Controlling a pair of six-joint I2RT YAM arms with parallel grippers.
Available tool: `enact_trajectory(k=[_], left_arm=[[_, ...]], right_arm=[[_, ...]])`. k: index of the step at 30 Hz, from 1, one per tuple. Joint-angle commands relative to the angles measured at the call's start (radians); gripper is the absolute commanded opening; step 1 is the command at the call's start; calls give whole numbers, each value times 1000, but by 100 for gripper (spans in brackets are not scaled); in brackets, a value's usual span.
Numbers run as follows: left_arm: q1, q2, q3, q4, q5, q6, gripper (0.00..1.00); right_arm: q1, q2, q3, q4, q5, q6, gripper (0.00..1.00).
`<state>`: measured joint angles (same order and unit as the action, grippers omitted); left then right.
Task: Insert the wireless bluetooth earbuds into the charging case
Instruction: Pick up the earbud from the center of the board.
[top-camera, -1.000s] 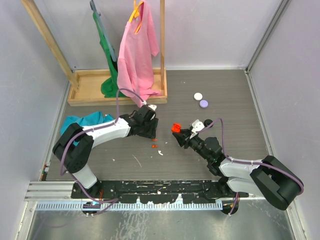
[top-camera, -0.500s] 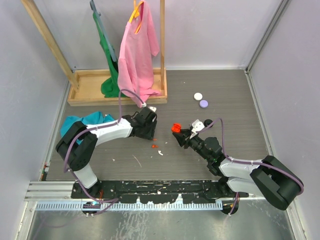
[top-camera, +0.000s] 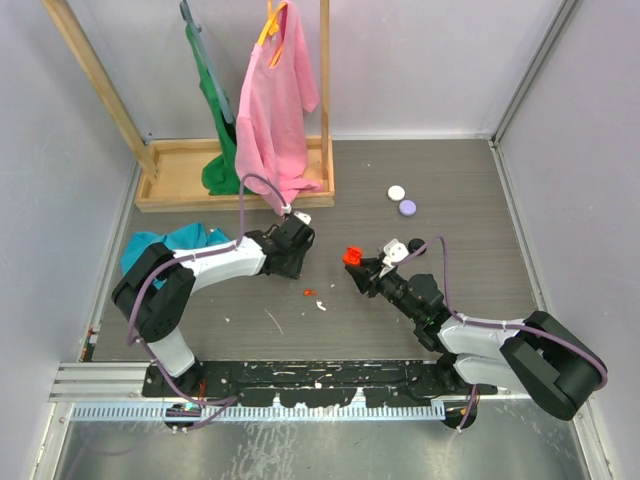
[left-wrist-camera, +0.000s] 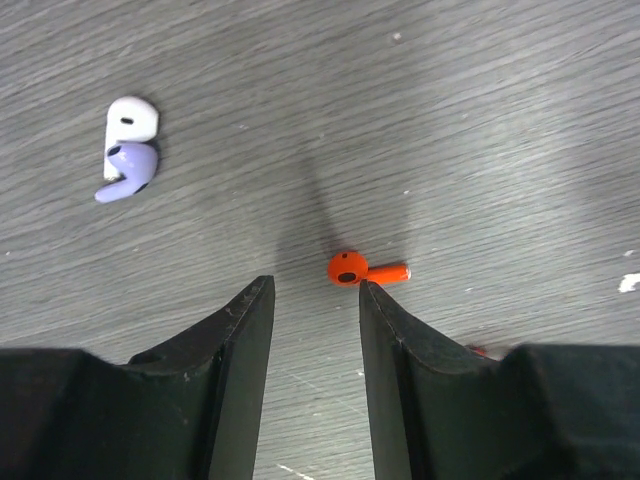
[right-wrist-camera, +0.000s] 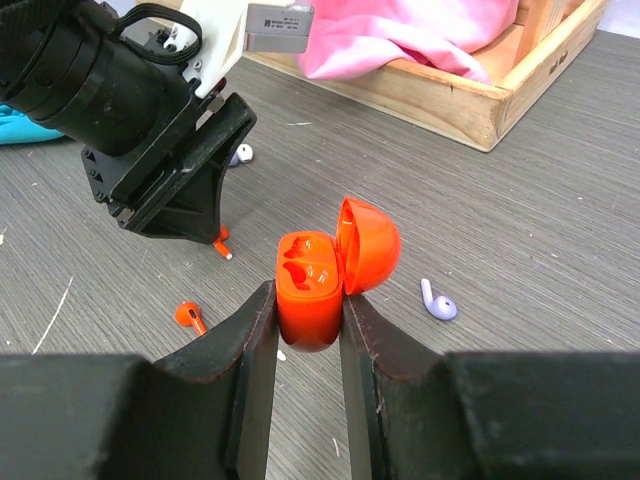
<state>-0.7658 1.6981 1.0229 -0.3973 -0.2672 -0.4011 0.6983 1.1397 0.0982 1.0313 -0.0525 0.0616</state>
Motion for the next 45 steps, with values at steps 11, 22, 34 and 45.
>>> enact_trajectory(k=[11, 22, 34, 45], left_arm=[[1, -75, 13, -24, 40, -67, 41], [47, -1, 36, 43, 78, -120, 31], [63, 50, 60, 41, 103, -127, 27], [62, 41, 53, 25, 108, -94, 17]], right_arm=[[3, 2, 40, 39, 20, -6, 10], [4, 2, 43, 32, 20, -5, 10], [4, 12, 48, 28, 16, -4, 10], [3, 25, 55, 29, -4, -3, 10]])
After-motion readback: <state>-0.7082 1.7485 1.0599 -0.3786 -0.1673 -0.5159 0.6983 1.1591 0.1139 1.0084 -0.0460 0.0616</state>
